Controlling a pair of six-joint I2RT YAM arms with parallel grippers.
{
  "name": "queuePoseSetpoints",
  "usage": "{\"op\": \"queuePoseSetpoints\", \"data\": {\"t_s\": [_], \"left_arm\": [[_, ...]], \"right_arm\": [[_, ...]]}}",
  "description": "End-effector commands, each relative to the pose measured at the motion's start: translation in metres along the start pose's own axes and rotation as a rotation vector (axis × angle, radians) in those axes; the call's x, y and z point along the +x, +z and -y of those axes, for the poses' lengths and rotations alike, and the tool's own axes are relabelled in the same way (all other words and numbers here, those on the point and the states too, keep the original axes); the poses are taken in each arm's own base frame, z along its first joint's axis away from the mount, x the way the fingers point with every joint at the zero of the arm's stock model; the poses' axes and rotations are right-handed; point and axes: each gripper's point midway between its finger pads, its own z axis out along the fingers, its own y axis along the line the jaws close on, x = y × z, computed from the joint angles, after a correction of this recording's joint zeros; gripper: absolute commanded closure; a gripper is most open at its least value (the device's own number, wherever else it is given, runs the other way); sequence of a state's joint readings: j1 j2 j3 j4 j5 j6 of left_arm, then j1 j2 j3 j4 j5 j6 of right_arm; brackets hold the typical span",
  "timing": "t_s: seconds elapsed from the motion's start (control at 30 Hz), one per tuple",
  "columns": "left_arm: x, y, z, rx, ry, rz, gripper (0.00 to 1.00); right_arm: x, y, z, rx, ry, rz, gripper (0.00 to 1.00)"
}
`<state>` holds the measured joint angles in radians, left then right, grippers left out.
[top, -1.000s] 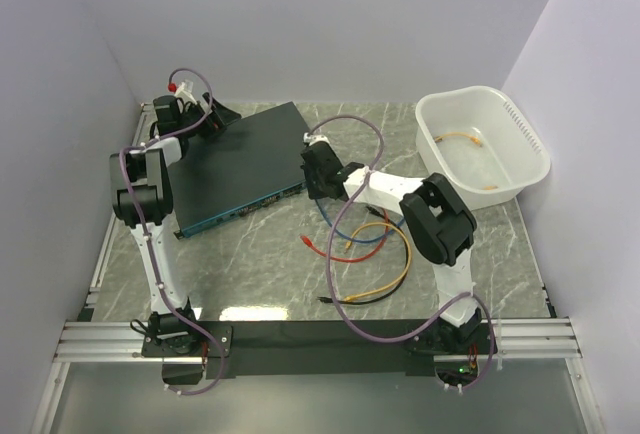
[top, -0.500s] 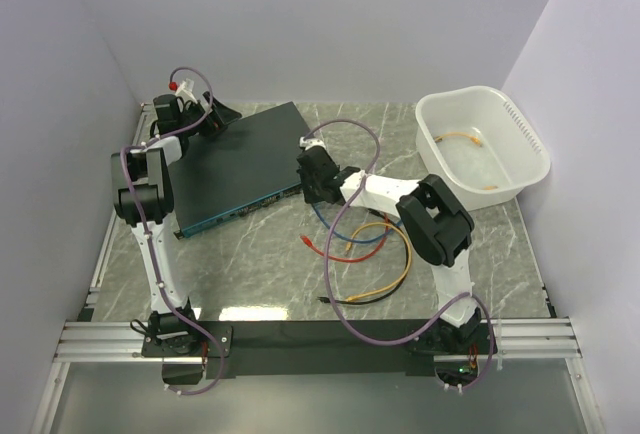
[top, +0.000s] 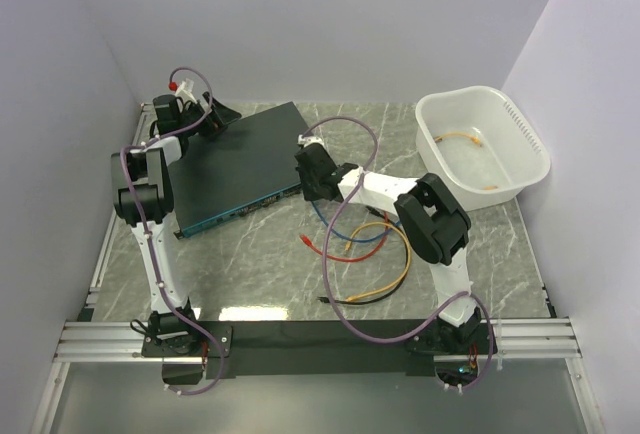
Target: Insert the plug into the switch port
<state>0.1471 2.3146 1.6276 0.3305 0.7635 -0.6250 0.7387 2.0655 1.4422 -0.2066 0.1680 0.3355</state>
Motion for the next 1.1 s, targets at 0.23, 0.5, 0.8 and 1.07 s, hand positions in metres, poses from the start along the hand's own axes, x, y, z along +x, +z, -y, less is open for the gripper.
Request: {"op": "queuePoseSetpoints", "data": {"t_s": [0.23, 0.5, 0.8, 1.07], "left_arm": [[0.020, 0.003, -0.019, -0.041, -0.063, -0.052, 0.07], [0.020, 0.002, -0.019, -0.039, -0.062, -0.050, 0.07], [0.021, 0.003, -0.018, -0.034, -0.062, -0.053, 0.07], [0.021, 0.003, -0.018, -0.035, -0.062, -0.054, 0.09]], "right_arm": [[-0.025, -0.002, 0.014, 0.027, 0.019, 0.066, 1.00], [-0.029, 0.005, 0.014, 0.030, 0.020, 0.064, 1.00], [-0.036, 0.011, 0.020, 0.038, 0.032, 0.062, 1.00], [-0.054, 0.007, 0.018, 0.038, 0.031, 0.087, 1.00]]}}
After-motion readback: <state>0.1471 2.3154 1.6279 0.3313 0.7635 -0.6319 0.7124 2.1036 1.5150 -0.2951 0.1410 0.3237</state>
